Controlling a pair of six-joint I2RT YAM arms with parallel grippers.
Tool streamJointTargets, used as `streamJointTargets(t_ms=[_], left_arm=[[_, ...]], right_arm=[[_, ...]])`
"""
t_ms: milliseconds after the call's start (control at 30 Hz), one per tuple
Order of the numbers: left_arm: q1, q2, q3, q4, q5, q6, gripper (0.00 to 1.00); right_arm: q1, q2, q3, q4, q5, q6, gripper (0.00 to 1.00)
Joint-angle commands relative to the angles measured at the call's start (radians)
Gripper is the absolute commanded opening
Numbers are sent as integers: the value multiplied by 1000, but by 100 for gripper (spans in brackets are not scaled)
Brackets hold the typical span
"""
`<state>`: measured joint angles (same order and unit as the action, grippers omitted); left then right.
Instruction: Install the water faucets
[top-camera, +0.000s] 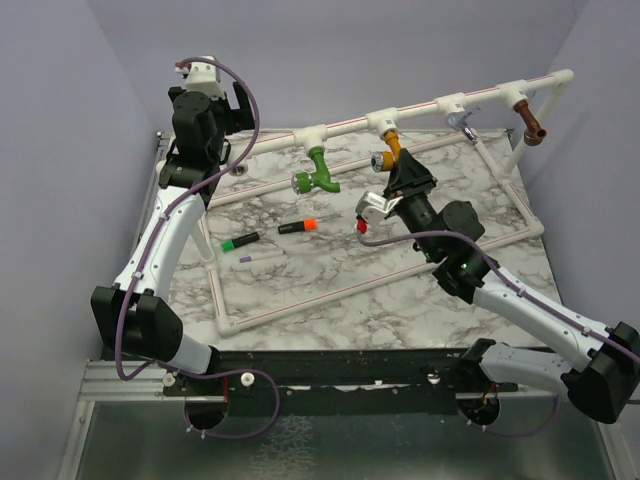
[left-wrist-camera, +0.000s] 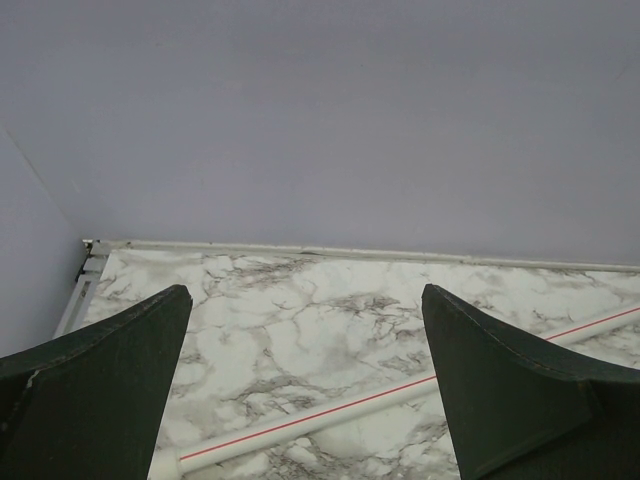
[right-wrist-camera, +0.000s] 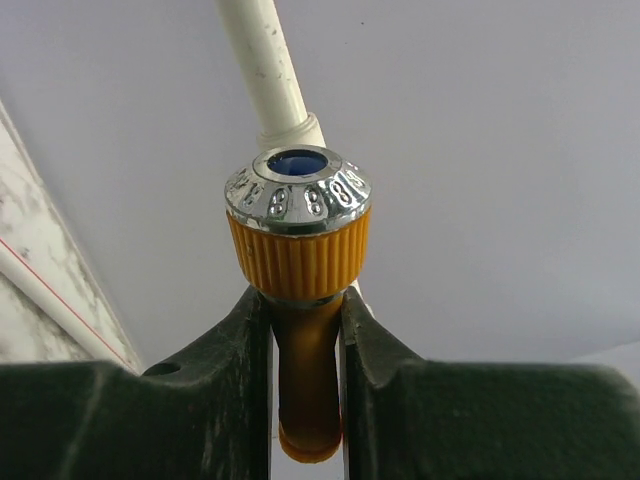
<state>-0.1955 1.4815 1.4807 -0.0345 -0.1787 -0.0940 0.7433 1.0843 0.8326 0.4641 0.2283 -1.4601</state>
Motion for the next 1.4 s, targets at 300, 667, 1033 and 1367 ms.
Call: streamJointTargets(t_ms=[300,667,1033,1367], left_arm=[[-9,84,-76,-195,30,-5,99],[-10,80,-77,-195,32,-6,99],[-9,79,-77,-195,35,-8,99],[-9,80,-77,-196,38,-8,99]], right_arm=[[10,5,161,-41,75,938,0],[10,-27,141,7,176,1467,1],[10,-38,78,70,277,1947,1],[10,-39,40,44,365,2355,1]])
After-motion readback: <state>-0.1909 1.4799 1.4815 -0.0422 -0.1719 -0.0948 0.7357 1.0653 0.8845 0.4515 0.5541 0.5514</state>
